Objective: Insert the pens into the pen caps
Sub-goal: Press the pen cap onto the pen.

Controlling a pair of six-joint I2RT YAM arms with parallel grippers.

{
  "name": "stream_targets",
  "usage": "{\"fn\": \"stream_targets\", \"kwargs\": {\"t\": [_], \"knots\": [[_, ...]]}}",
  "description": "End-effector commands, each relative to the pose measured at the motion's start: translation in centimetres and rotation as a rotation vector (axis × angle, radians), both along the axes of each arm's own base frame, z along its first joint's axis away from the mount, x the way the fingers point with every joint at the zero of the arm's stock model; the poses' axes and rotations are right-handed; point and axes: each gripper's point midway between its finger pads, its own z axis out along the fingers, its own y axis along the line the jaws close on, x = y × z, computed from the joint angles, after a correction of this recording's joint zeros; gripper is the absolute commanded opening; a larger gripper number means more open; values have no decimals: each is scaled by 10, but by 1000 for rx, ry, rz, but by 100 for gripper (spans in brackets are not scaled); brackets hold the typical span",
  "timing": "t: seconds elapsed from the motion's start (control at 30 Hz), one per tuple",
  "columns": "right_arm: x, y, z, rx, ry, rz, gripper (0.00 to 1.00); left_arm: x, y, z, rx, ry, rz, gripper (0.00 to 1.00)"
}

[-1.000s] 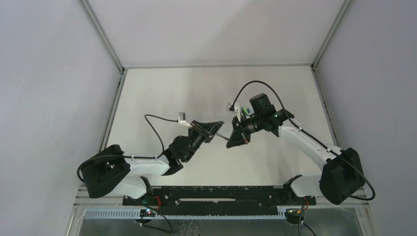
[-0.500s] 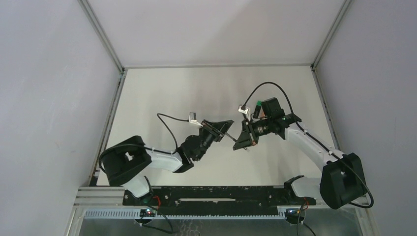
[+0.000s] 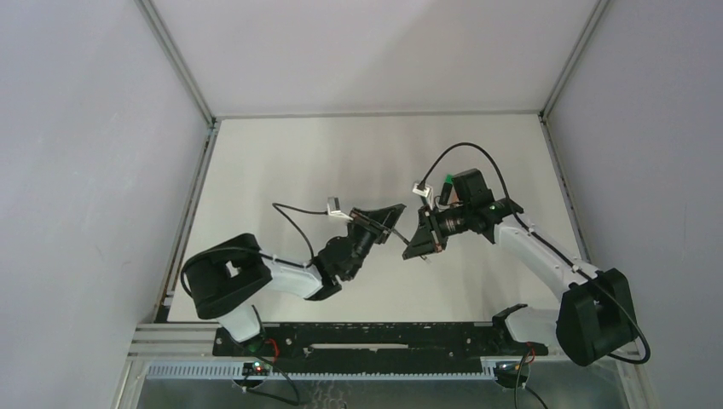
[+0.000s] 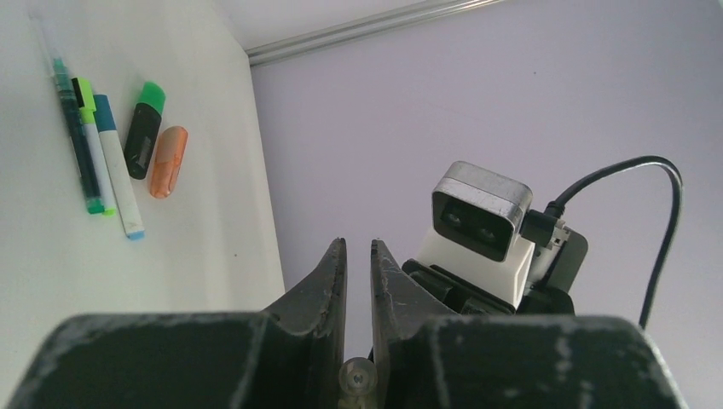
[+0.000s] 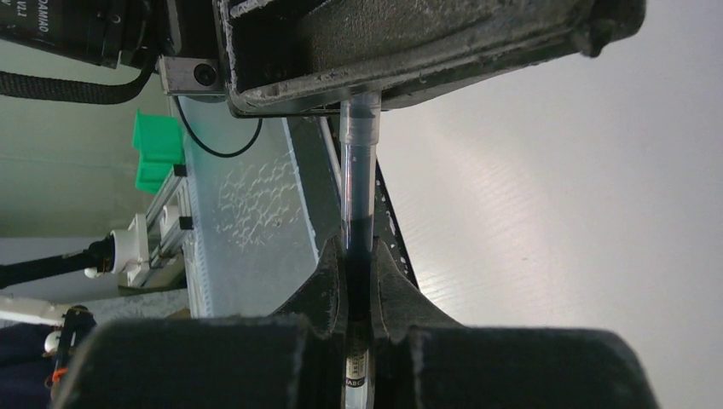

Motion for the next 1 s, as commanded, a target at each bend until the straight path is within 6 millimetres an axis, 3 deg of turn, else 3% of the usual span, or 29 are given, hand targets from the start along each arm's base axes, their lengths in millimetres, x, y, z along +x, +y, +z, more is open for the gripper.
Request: {"fn": "stream_targets", "kwargs": {"t": [0.0, 0.27, 0.6, 0.8, 0.97], "knots": [[63, 27, 44, 131, -412, 1, 0, -110, -46, 21, -82, -55, -431, 1], [60, 34, 31, 104, -365, 39, 0, -94, -29, 36, -89, -110, -378, 23], [58, 36, 26, 97, -348, 61, 0, -88, -10, 35, -54, -137, -331, 48], [55, 35, 29, 117, -349, 77, 0, -88, 3, 31, 19, -159, -303, 73], [53, 33, 34, 139, -350, 89, 0, -89, 19, 23, 89, -170, -280, 80]]}}
